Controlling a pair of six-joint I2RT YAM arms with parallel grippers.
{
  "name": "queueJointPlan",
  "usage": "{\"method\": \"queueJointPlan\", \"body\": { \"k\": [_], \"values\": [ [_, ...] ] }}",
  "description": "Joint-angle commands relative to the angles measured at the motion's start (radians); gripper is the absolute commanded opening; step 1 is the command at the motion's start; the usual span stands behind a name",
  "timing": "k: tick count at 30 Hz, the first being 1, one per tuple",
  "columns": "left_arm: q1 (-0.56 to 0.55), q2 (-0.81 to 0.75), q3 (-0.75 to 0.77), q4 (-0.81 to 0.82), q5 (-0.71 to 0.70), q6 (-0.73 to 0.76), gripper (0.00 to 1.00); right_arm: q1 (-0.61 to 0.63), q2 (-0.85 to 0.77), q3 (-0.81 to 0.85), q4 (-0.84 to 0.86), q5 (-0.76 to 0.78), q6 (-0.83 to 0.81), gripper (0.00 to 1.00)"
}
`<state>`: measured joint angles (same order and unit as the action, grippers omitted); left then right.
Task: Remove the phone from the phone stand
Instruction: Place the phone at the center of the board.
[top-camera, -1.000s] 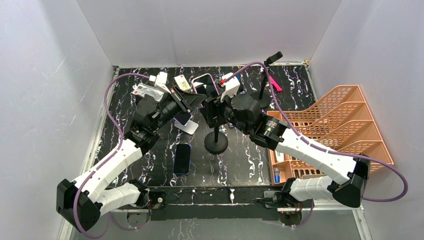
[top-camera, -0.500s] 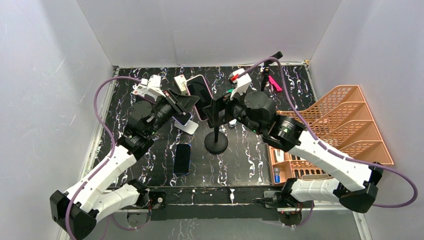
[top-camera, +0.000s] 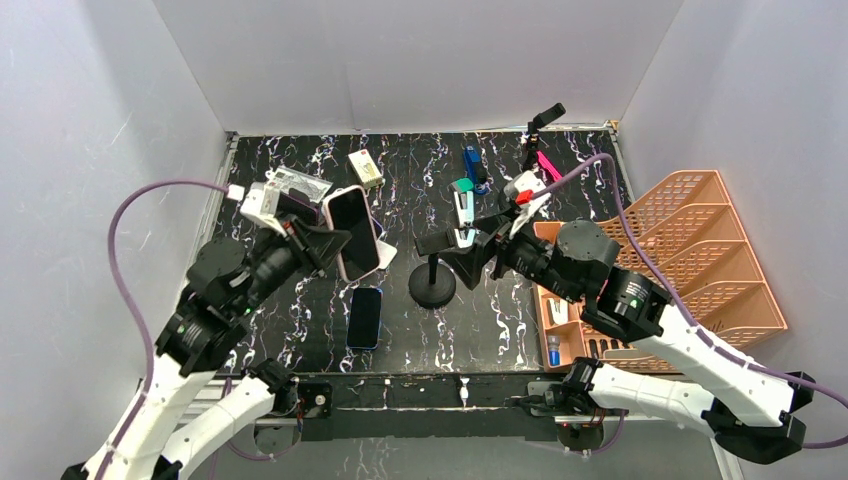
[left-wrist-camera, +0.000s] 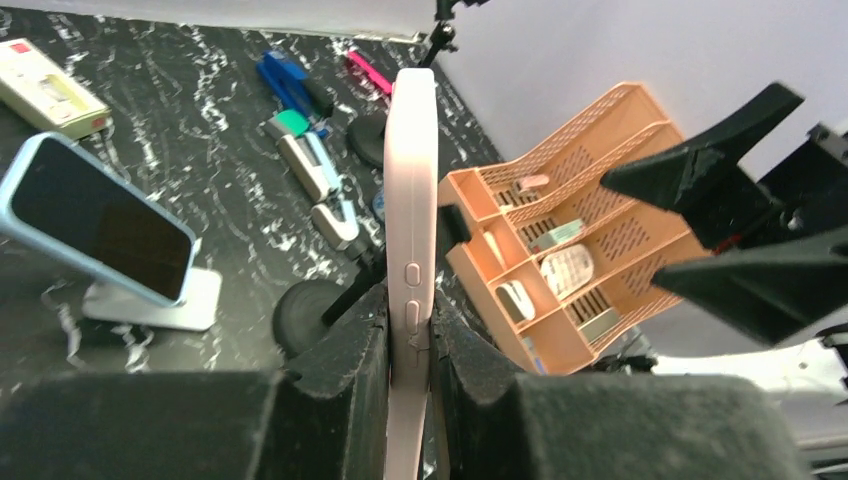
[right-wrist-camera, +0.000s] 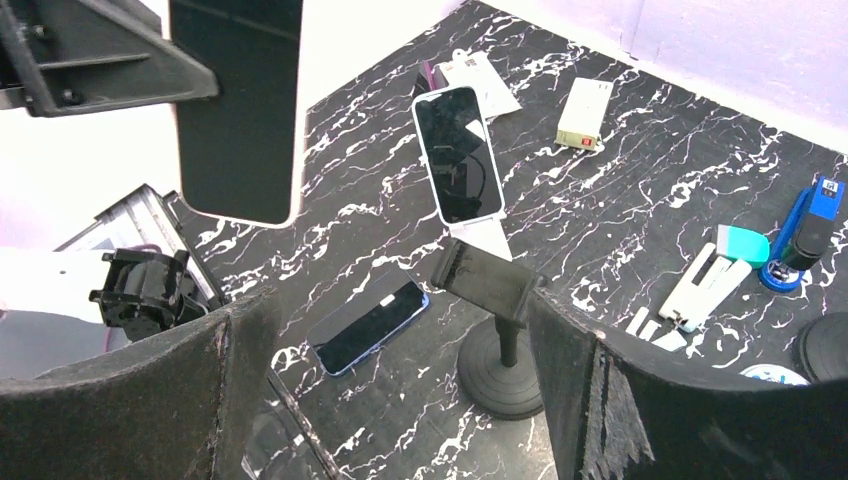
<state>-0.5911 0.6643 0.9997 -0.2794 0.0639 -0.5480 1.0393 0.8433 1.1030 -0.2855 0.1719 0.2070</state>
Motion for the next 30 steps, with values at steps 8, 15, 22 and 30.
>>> {"method": "queueJointPlan", "body": {
  "k": [8, 15, 22, 30],
  "values": [
    [0.004, 0.049, -0.089, -0.36, 0.158, 0.0, 0.0, 0.004, -0.038, -0.07, 0.061, -0.005, -0.003, 0.99],
    [0.004, 0.124, -0.291, -0.15, 0.27, -0.158, 0.0, 0.003, -0.054, -0.111, 0.075, 0.014, 0.018, 0.99],
    [-0.008, 0.226, -0.374, -0.006, 0.256, -0.266, 0.0, 0.004, -0.055, -0.133, 0.083, 0.017, 0.034, 0.99],
    [-0.06, 0.357, -0.436, 0.099, 0.218, -0.323, 0.0, 0.004, -0.065, -0.149, 0.096, 0.027, 0.045, 0.99]
  ]
}}
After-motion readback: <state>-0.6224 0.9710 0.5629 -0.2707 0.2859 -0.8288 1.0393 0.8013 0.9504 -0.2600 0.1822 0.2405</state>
